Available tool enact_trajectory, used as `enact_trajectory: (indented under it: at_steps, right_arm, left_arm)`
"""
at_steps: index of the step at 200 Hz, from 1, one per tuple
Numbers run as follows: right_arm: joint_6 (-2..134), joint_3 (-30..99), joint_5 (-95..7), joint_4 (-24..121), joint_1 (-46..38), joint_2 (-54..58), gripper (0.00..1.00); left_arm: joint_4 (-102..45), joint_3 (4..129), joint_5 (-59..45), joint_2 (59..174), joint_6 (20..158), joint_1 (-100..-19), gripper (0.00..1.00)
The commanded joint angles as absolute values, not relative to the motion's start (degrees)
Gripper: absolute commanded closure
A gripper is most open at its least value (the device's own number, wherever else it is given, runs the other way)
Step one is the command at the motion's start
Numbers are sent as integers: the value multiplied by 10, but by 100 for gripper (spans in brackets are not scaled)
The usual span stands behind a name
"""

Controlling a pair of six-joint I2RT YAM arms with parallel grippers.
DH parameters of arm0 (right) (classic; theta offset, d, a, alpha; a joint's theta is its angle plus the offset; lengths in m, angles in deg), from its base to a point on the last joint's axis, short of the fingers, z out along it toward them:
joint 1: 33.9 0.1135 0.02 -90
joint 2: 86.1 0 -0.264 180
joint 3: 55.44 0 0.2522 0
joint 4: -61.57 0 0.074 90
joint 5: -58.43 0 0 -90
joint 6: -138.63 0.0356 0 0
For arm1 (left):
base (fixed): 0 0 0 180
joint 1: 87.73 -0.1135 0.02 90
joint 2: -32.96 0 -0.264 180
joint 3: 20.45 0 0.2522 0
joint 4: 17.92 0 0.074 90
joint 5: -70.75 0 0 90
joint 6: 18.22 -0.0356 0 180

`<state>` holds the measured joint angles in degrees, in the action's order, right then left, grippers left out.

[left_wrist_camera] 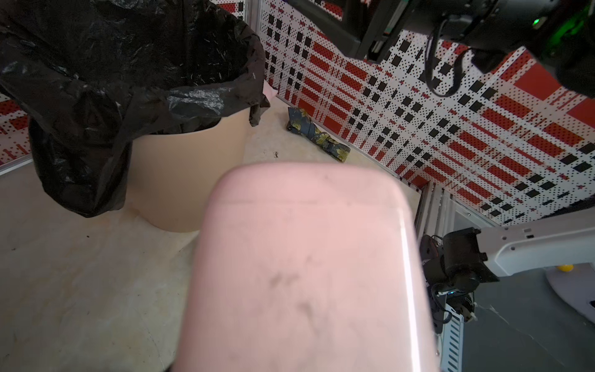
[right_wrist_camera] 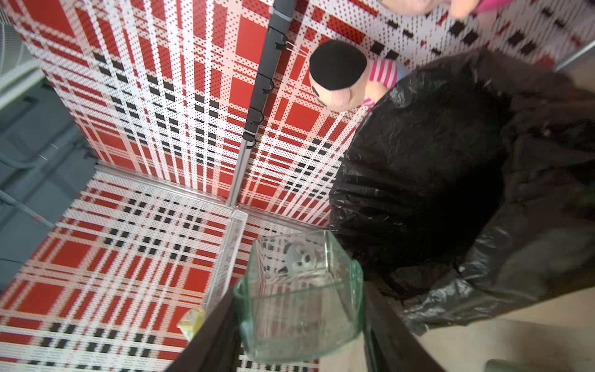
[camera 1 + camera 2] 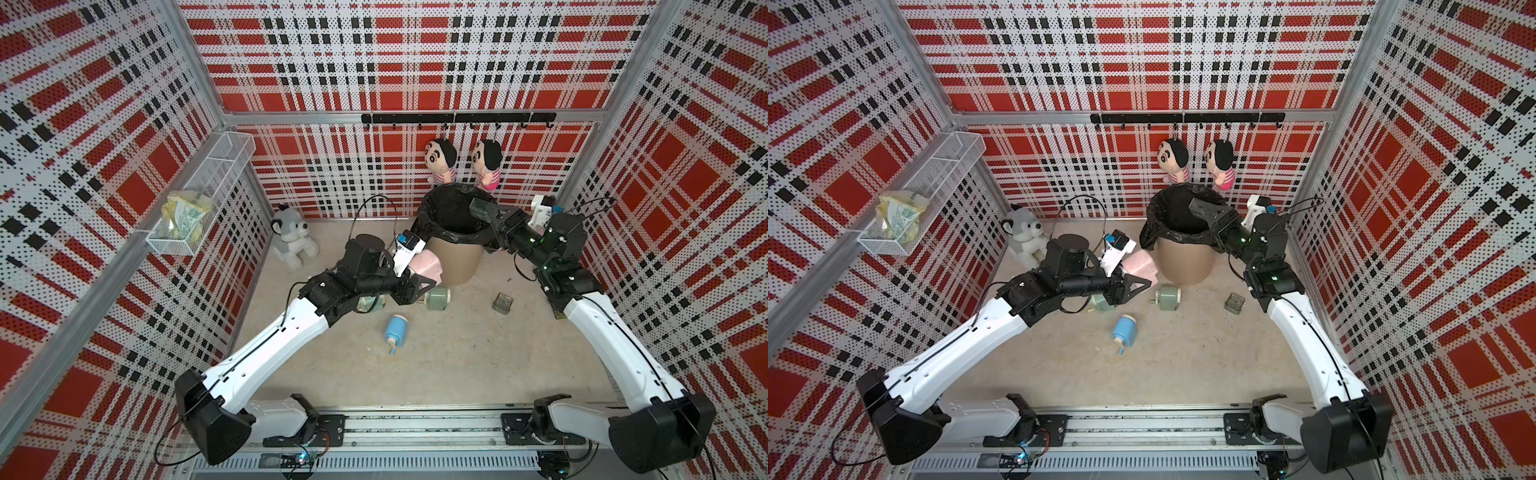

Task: Take out the pencil sharpener tray and clean the shavings
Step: Pour the shavings into the trash bin, then place the container at the center of the board.

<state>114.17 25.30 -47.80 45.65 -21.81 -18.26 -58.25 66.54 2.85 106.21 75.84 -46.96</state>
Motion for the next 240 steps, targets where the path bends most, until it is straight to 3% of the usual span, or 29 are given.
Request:
enact_trajectory:
  at_steps: [1, 52, 140, 240]
  right_arm:
    - [1032, 250, -402, 365, -212, -220, 48]
    - [963, 155, -257, 319, -161, -307, 49]
    - [990, -60, -51, 358, -62, -371, 49]
    - [978, -119, 32, 540, -43, -184, 49]
  left_arm:
    - [-554, 666, 0, 1055, 760, -455, 49]
    - [-519, 639, -16, 1048, 780, -435, 48]
    - [-441, 537, -85, 1023, 820, -385, 48]
    - [-332, 419, -197, 1049, 862, -300, 48]
